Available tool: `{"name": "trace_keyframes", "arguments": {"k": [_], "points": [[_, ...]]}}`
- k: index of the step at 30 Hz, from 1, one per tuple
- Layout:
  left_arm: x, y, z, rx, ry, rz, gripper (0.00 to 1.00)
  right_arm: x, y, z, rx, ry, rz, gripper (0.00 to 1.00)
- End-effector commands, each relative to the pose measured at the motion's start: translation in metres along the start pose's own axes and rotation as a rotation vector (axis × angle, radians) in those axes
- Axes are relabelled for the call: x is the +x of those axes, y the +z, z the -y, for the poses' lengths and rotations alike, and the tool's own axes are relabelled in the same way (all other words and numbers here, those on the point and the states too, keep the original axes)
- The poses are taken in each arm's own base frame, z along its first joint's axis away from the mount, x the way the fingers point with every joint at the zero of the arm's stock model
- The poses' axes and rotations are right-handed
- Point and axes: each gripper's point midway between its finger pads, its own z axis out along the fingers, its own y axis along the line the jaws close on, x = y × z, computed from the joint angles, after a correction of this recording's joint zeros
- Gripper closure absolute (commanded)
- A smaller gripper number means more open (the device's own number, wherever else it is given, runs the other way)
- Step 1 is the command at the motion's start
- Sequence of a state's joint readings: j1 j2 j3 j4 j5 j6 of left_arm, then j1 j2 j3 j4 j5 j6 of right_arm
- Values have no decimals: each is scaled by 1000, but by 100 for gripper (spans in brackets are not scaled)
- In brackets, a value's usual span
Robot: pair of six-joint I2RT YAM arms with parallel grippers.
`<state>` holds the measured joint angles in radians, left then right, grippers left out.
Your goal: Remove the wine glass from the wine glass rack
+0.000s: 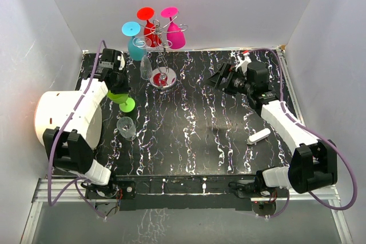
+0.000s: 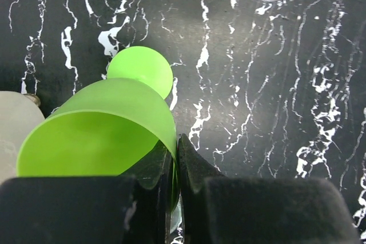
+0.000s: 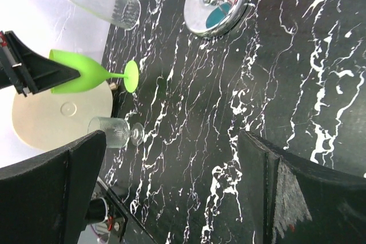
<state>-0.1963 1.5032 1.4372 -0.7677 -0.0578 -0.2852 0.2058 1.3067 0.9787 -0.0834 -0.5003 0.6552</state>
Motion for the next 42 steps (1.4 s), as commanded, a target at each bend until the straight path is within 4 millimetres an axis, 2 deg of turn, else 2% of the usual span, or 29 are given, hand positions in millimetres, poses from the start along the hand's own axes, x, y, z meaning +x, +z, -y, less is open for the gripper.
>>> {"name": "trace_keyframes", "arguments": {"k": [1,7,10,15,22,27,34,36,38,42], "points": [[-6,-3,-13,-41,20,-5,100,-12,4,-22,-50,-56,25,2],[7,11,-12,-27,10,-71,100,-5,8,-27,-56,-71,7,2],[11,16,-13,-32,16,-90,94,-2,9,-26,-53,-71,1,2],[18,22,-19,-53,13,-109,89,2,10,-29,-63,-67,-11,2],[5,8,-22,-65,27,-62,70,8,14,-38,-87,-73,-18,2],[-11,-17,-15,-30,31,0,64,9,14,-37,-84,-81,-23,2],[-41,-69,8,103,-12,161,54,9,15,-34,-72,-103,-27,2],[-48,-78,14,142,-26,208,46,10,16,-32,-66,-110,-30,2],[-58,-98,19,174,-40,279,36,10,16,-31,-63,-117,-34,2],[-80,-122,30,235,-51,361,26,9,15,-30,-56,-132,-31,2]]}}
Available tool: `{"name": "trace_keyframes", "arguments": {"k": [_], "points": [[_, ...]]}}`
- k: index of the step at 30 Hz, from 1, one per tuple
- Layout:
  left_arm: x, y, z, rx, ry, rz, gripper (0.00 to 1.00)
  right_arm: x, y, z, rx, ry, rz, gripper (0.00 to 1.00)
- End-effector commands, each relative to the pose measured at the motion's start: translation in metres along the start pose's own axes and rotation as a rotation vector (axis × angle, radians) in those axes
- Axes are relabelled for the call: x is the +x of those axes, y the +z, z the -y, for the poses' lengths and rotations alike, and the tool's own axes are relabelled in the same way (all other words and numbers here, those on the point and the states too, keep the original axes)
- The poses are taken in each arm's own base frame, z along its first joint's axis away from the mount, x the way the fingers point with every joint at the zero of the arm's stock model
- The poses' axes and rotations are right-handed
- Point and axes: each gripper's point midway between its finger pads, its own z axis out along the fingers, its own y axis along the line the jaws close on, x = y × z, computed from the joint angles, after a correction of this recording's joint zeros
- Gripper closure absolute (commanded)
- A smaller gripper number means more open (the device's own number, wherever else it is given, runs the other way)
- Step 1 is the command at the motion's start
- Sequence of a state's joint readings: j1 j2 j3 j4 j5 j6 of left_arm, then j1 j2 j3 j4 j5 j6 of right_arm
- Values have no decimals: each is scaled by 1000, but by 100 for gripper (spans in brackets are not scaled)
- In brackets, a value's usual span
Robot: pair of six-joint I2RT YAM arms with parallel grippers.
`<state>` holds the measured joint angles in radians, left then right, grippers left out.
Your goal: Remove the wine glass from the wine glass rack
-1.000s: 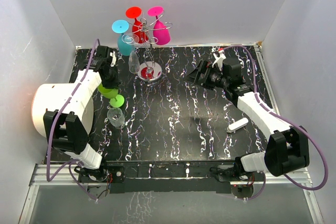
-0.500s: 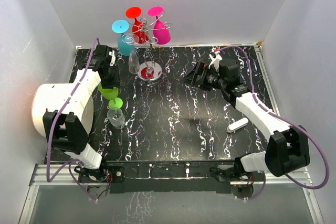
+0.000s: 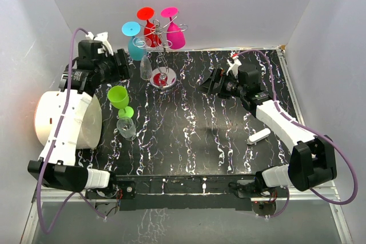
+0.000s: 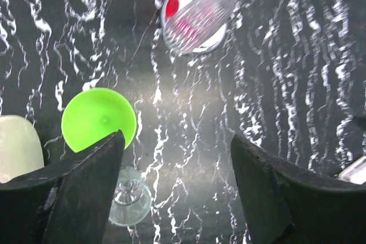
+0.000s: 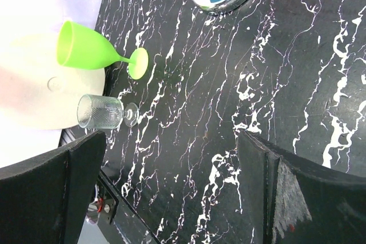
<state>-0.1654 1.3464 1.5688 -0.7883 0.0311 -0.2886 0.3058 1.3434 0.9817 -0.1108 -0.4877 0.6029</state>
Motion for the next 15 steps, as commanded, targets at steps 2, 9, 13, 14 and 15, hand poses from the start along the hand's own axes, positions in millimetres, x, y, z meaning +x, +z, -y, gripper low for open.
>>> {"name": "trace_keyframes", "arguments": {"k": [2,9,13,14,15], "points": [[-53,-30,30,129,-20,162,18,-29,-4,-17,-29,-86,77,2],[-94,-29,51,198,1,212,1,-35,-8,-20,-18,-122,87,2],[-102,-29,63,248,-30,212,1,-38,-10,-25,-33,-133,97,2],[-103,-29,66,263,-45,214,1,-39,-10,-26,-38,-130,97,2],[-105,-30,69,278,-64,221,3,-40,-10,-27,-44,-128,99,2]]}}
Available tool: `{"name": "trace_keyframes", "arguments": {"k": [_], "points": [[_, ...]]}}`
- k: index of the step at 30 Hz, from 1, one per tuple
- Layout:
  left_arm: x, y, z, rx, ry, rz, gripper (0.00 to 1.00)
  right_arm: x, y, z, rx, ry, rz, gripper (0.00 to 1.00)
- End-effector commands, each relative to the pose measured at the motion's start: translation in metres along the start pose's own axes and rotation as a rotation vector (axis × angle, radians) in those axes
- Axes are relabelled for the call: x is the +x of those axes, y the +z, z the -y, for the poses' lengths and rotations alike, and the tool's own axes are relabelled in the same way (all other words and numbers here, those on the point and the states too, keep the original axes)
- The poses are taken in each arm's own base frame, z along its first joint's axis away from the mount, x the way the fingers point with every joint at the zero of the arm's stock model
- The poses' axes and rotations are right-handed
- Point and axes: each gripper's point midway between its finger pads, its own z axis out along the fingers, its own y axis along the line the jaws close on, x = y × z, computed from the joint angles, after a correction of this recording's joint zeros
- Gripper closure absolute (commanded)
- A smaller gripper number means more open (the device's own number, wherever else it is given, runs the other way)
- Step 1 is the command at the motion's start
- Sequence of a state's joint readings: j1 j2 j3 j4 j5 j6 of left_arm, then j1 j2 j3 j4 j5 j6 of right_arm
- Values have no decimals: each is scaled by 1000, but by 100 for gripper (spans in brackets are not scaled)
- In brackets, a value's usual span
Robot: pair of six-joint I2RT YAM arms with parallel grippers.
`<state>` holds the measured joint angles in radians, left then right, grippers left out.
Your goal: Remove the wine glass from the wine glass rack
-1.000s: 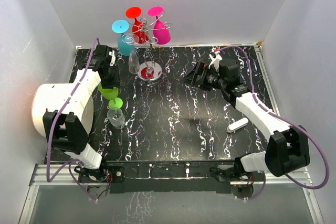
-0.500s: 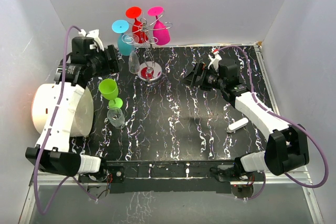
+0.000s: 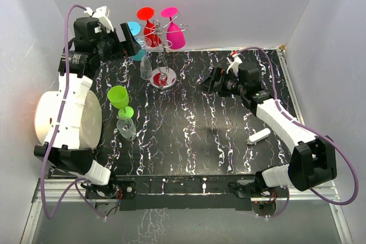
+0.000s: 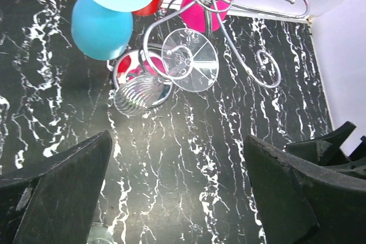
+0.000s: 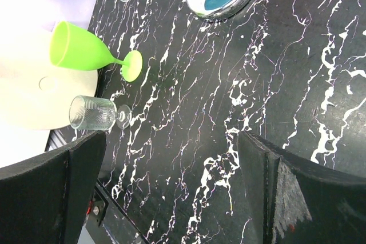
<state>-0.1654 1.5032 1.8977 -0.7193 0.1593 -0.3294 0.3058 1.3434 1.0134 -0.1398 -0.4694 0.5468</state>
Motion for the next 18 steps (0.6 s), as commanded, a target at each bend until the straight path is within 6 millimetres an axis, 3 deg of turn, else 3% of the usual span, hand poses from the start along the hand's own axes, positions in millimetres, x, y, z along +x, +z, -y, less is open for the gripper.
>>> {"name": "trace_keyframes", "arguments": {"k": [1,8,15,18], "points": [[-15,-9,20,87,-74,39,6,-34,-8,-26,-59,-66,91,2],[-8,1,32,151,-243,40,14,-44,-3,-39,-86,-42,121,2],[8,16,34,168,-505,19,47,-42,7,-47,-93,-33,114,3],[11,20,33,179,-593,40,53,-39,8,-45,-86,-25,108,3]]}}
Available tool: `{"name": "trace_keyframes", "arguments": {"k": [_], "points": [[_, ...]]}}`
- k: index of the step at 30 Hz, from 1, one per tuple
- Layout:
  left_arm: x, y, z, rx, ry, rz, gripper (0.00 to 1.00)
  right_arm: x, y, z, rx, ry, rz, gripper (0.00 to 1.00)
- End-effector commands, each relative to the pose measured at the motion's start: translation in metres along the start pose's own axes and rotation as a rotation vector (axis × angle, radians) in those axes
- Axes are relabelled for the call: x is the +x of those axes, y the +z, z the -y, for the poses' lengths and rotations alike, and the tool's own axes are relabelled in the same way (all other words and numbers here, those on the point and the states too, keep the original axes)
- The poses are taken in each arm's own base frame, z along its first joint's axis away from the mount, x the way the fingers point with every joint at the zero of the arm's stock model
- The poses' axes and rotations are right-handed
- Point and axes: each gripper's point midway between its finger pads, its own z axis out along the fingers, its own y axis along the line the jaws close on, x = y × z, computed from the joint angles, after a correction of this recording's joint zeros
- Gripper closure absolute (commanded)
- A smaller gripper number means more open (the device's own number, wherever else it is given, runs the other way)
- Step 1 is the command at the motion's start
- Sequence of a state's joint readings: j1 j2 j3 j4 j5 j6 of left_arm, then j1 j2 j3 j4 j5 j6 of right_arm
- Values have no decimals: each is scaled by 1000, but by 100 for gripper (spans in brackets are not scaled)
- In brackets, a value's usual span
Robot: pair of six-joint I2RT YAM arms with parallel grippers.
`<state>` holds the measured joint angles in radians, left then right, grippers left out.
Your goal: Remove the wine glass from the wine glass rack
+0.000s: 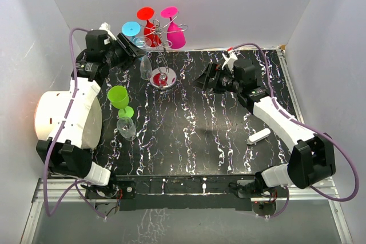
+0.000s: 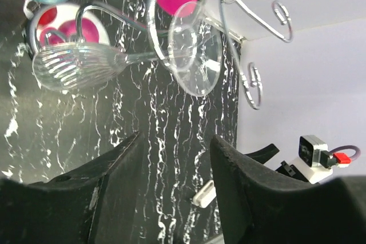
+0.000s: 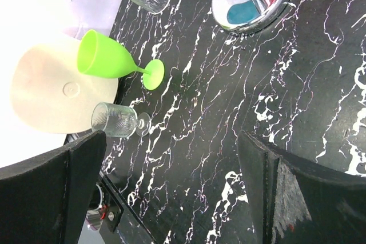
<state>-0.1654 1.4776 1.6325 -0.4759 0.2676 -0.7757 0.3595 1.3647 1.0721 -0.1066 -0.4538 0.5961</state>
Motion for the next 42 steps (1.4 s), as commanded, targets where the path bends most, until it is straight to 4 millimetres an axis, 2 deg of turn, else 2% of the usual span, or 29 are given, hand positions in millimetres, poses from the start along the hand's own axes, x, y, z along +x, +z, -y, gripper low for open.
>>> {"name": "trace_keyframes", "arguments": {"k": [1,9,15,18,25,35,42], "points": [[-13,-16,26,115,-163,79,54,-25,1,-14,-27,-27,81,3],[-16,-8,33,168,-219,86,56,-23,-4,-10,-10,-36,94,2],[-25,-8,31,148,-268,129,44,-21,-5,-9,-9,-34,91,2],[-28,-4,28,125,-313,139,43,-21,-5,-9,-10,-34,92,2],[-28,8,28,139,-385,119,57,-20,-8,-9,-7,-36,98,2],[-28,15,24,136,-387,127,59,-19,-9,-9,-8,-37,101,2],[-29,17,13,71,-423,144,46,-19,-9,-10,-9,-35,101,2]]}}
